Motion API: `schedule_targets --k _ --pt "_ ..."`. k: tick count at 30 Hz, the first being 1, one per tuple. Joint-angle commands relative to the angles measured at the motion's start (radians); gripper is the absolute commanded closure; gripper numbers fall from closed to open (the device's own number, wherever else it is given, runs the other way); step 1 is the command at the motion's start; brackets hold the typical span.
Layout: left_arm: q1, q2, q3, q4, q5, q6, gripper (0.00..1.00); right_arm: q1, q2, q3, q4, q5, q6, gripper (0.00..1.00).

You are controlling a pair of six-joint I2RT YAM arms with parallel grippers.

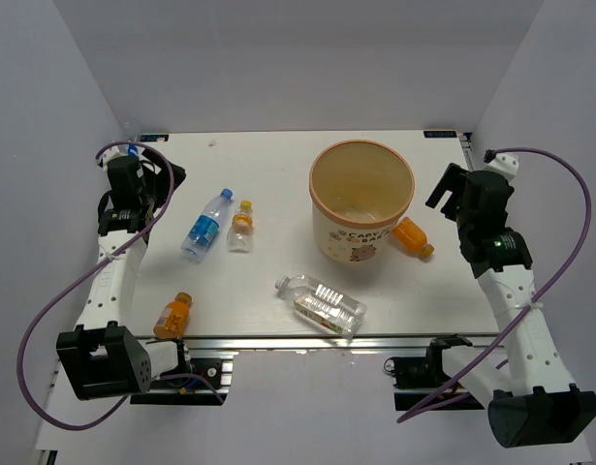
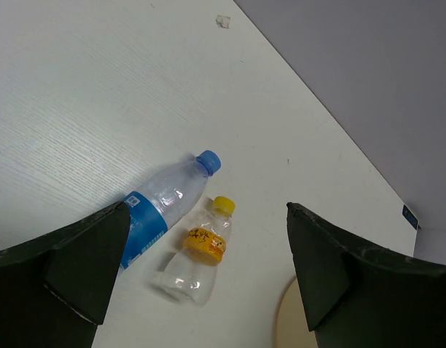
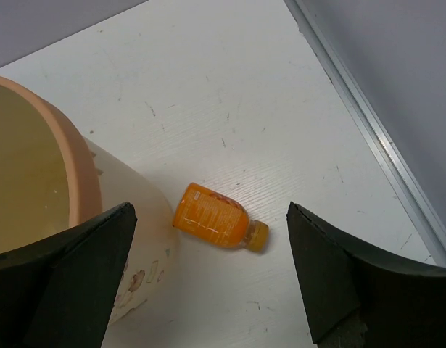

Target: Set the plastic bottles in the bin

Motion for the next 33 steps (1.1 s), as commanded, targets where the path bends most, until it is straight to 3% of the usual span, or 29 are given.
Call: schedule_targets --k 1,6,12,20,24,33 --pt "-0.003 -0.011 0.025 0.003 0.007 -0.007 0.02 -0.006 0.003 -0.017 0.039 -0.010 -0.009 0.11" --pt "-0.001 -0.018 0.031 -0.002 -0.010 -0.011 0.02 -0.038 0.054 -0.029 -0.009 0.022 0.038 0.11" --pt "-0.001 -0.021 0.037 0.009 -0.005 -0.014 0.02 -0.150 0.134 -0.058 -0.046 -0.133 0.178 0.11" --pt "-0.003 0.018 0.032 0.000 -0.019 -0.014 0.02 -0.248 0.215 -0.087 -0.099 -0.310 0.241 0.11" --pt "-0.001 0.036 0.025 0.030 -0.008 -0.030 0.02 -0.264 0.229 -0.162 -0.026 -0.471 0.353 0.11" --pt "-0.001 0.090 0.058 0.003 -0.028 -0.014 0.02 -0.264 0.283 -0.244 0.091 -0.564 0.628 0.11"
